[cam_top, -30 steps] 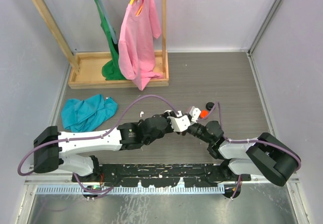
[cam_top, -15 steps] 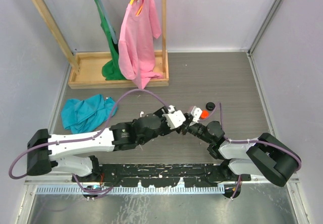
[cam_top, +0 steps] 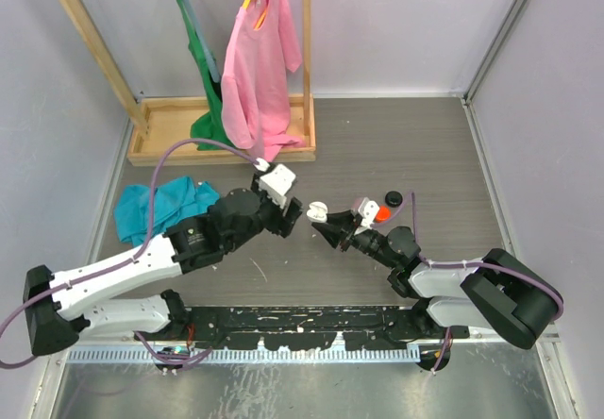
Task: Insert the wireless bluetooth earbuds into the charging case
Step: Pick up the earbud from the center of the board.
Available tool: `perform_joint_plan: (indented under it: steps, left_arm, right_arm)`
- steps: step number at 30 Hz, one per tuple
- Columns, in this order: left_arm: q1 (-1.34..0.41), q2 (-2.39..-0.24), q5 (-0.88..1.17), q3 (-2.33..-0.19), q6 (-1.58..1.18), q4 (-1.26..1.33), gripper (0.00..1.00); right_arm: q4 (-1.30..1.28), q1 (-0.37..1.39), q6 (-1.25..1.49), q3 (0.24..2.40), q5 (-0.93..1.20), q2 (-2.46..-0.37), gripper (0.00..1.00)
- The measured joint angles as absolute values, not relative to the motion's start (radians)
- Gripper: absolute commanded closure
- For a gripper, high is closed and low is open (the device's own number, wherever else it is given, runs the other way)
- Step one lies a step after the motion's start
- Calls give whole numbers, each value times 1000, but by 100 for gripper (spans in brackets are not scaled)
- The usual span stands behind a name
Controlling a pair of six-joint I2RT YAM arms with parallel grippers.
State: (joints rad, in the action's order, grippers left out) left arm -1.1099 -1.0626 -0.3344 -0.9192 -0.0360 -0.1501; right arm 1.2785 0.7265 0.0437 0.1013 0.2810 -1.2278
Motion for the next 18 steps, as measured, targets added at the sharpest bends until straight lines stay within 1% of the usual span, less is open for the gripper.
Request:
perform_joint_plan:
  steps: [7,12,18]
  left_arm:
    - [-884,-1074,-322,-823,-218,-243,38]
    - [-749,-1199,-285,-779,-281,-265,42]
    - [-653,-1360,-221,-781,-306,-251,47]
  right_arm:
    - [1277,727,44,102,257,-1228,99]
    - [1273,727,44,103,248,-1228,99]
    - [1263,727,43,103,245,-1229,99]
